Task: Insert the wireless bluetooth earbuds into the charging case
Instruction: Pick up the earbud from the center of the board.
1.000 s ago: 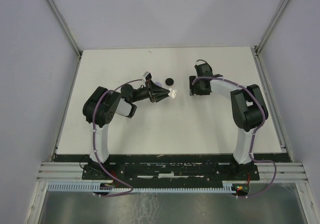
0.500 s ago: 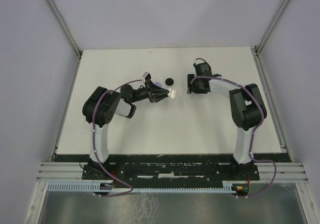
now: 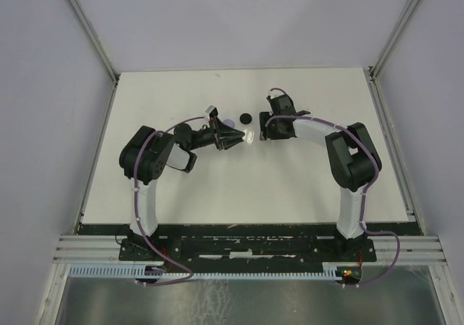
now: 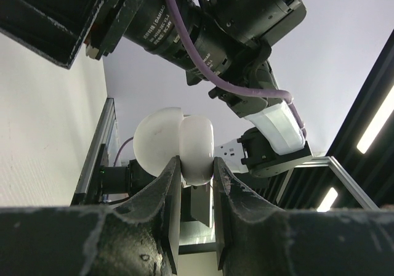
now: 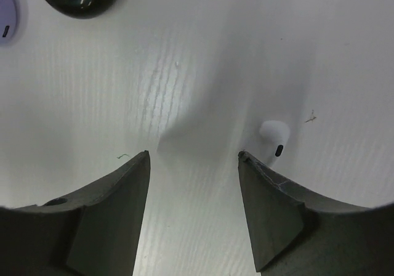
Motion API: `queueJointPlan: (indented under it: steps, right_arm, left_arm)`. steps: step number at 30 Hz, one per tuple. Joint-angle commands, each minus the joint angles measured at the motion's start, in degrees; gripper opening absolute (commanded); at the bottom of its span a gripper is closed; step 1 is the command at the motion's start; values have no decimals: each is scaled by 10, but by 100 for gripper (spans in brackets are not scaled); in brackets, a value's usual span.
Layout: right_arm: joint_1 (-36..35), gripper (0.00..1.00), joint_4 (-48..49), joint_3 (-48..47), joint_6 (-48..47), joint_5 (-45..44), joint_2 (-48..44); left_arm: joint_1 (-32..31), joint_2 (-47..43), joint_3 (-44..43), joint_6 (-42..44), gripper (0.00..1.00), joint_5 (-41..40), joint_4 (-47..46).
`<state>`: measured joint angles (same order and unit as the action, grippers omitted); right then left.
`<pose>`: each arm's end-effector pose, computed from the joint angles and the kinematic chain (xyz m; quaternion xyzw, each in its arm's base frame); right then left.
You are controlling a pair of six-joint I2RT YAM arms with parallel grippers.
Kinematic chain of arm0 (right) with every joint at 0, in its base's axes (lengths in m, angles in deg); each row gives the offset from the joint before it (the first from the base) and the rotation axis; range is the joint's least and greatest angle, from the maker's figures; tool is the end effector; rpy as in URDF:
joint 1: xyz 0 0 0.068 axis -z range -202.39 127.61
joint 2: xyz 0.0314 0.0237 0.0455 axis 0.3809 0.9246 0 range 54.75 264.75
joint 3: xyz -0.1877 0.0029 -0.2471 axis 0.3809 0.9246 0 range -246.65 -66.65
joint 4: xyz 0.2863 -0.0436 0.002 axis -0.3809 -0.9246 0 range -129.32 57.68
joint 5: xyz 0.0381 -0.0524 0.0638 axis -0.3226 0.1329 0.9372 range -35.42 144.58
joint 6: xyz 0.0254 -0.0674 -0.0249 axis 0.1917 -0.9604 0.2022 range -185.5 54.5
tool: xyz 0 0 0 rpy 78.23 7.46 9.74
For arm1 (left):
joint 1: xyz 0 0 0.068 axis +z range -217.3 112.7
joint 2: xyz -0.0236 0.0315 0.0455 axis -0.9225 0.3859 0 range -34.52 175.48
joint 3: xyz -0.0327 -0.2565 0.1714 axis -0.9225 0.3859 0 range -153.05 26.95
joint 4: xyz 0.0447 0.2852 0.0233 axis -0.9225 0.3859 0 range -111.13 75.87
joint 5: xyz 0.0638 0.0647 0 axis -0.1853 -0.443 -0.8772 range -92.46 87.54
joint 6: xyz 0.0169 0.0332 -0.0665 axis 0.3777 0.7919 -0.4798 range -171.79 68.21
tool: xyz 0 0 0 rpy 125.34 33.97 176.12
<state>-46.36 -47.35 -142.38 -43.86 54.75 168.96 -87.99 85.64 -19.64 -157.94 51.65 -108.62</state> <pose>0.4377 0.1946 0.1540 -0.0197 0.9495 0.1226 0.2881 0.3705 -0.1958 0.1553 -0.1093 0.6462 -0.7526 0.0632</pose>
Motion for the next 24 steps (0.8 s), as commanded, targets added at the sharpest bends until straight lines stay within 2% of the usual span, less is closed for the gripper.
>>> queueJointPlan:
  steps: [1,10,15,19,24]
  right_arm:
    - [-7,68,4,-16,-6,-16,5]
    - [-11,67,34,29,-23,-17,-62]
    - [-16,67,19,32,-30,-31,-102]
    - [-16,67,-14,11,-32,-56,-112]
    - [-17,67,-101,-56,-24,-126,-72]
  left_arm:
    - [6,-34,7,28,3,9,-116]
    - [11,-36,12,31,3,10,-117]
    - [11,-33,12,31,3,10,-116]
    - [11,-34,12,32,3,10,-116]
    - [11,-31,9,29,3,7,-116]
